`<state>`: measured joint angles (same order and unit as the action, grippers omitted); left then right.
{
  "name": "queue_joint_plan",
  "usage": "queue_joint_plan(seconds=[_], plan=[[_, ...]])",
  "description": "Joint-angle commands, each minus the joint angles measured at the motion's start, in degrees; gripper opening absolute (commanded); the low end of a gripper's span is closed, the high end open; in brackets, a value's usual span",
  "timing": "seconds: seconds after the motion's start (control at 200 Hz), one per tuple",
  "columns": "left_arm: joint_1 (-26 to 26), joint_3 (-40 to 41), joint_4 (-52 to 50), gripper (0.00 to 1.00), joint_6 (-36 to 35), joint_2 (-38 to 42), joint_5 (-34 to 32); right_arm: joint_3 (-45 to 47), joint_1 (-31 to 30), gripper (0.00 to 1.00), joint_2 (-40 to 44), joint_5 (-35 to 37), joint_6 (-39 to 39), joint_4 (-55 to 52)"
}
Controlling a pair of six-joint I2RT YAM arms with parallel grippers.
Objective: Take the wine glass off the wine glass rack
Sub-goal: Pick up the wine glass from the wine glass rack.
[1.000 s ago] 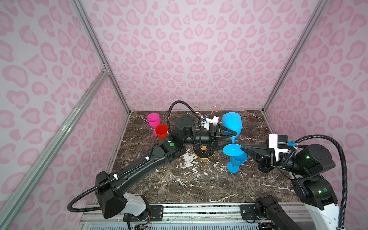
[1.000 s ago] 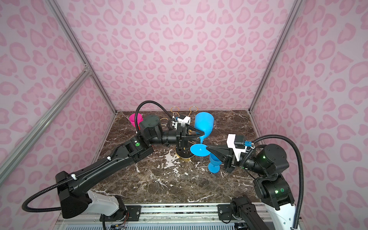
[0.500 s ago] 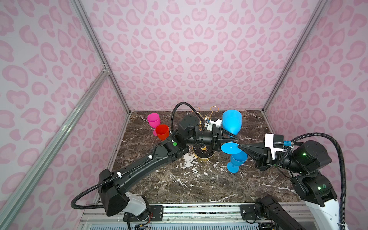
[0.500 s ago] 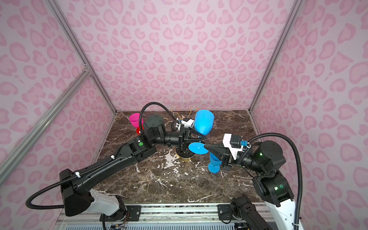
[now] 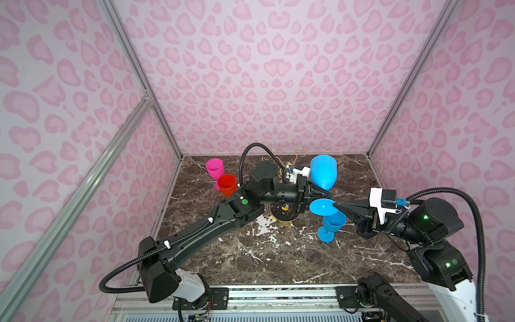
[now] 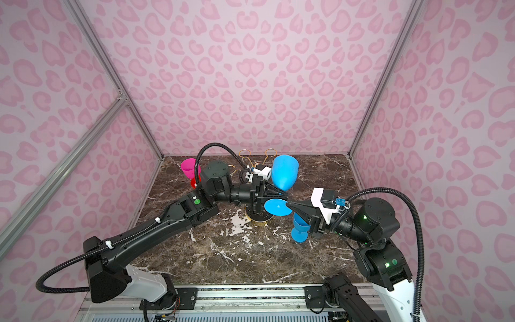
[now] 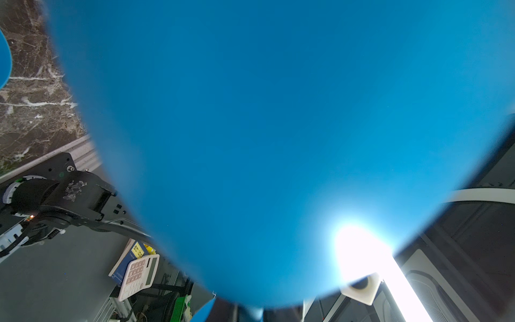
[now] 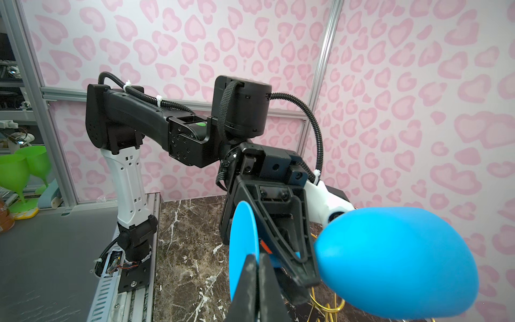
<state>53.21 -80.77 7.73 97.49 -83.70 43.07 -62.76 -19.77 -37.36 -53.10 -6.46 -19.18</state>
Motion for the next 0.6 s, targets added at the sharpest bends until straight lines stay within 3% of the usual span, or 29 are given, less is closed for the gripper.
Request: queue_joint_plan(seconds=[0.0, 0.17, 0.32, 0.445, 0.595], plan=[[-0.12, -0.35, 2.82, 0.10, 0.20, 0.71, -0.50, 0.94, -0.20, 0.39, 0.53, 0.98, -0.51, -0.38], [-0.34, -0.61, 2.82, 0.07, -0.36, 0.97, -1.12, 1.48, -0.28, 0.60, 1.13, 1.65, 0.31, -0.60], [-0.84, -0.82, 0.80, 0.05, -3.79, 1.69, -2.25, 1.66, -0.26, 0.68, 3.90, 6.93, 3.14, 2.63], [-2.00, -3.74, -6.62, 0.05, -12.08, 2.50, -4.73, 0.40, -0.27, 0.72, 6.16, 14.82, 8.78, 7.22], [-3.28, -9.38, -17.43, 0.05, -27.67, 2.80, -10.31, -6.70, -0.29, 0.72, 3.51, 26.80, 15.15, 1.56]])
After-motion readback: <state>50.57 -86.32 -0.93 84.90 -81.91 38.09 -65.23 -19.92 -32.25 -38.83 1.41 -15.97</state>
